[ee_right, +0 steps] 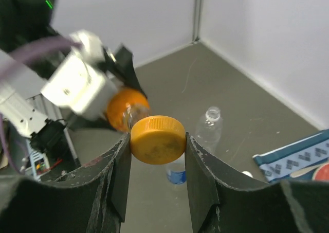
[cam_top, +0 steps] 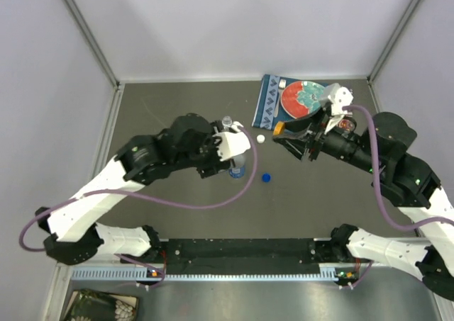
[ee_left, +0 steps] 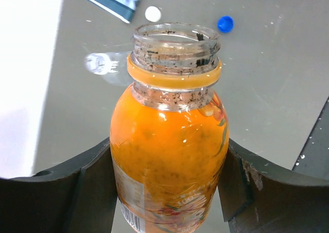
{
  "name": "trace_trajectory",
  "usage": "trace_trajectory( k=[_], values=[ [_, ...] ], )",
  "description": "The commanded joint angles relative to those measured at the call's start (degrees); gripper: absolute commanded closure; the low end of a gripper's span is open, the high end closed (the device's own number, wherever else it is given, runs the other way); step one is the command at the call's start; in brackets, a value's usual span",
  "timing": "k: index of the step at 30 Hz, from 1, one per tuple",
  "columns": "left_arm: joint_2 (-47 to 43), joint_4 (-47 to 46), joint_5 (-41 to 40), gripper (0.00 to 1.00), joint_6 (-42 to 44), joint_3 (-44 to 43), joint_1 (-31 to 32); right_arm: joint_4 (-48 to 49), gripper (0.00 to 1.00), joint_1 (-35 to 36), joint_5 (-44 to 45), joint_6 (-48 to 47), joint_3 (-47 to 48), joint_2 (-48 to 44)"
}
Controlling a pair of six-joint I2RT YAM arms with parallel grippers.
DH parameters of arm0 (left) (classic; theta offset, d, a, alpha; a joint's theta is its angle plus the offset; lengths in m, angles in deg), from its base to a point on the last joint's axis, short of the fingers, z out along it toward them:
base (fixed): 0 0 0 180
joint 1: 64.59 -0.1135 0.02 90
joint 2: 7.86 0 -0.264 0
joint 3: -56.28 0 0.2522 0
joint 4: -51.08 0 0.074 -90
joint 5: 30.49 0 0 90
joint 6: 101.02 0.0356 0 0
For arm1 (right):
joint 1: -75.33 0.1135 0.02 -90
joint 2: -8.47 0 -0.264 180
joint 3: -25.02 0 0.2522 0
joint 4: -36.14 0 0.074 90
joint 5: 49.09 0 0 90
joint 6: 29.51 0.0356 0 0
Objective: Screw on the bottle caps
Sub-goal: Pick up the plastic bottle at the center of the board, then screw the bottle cap onto the plastic bottle.
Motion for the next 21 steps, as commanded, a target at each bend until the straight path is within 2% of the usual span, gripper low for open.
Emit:
trace_trajectory(
  k=[1, 3, 8, 13, 17, 21],
  values=[
    [-1.9, 7.8, -3.5, 0.55, 3.6, -2.9, -0.2, -4.4, 0.64, 0.9, -6.3, 1.0, 3.8, 1.5],
    [-3.0, 8.0, -3.4, 0.54, 3.2, -2.3, -0.2, -7.9, 0.64, 0.9, -9.3, 0.4, 5.4, 2.7],
    [-4.3, 8.5, 3.9, 0.52, 2.3, -2.9, -0.2, -13.1, 0.64, 0.9, -16.4, -0.5, 8.6, 7.3],
    [-4.2, 10.8, 11.0, 0.52, 4.1, -4.6, -0.1, -15.1, 0.64, 0.9, -22.0, -0.6, 10.7, 10.7],
    [-3.3, 13.4, 17.7, 0.54, 5.0, -9.8, -0.1, -15.0, 0.64, 0.9, -25.1, -2.5, 10.0, 12.3],
    [-4.1, 13.5, 20.6, 0.55, 5.0, -11.4, 0.0, -14.8, 0.64, 0.9, -26.6, -2.9, 9.4, 12.5]
  ],
)
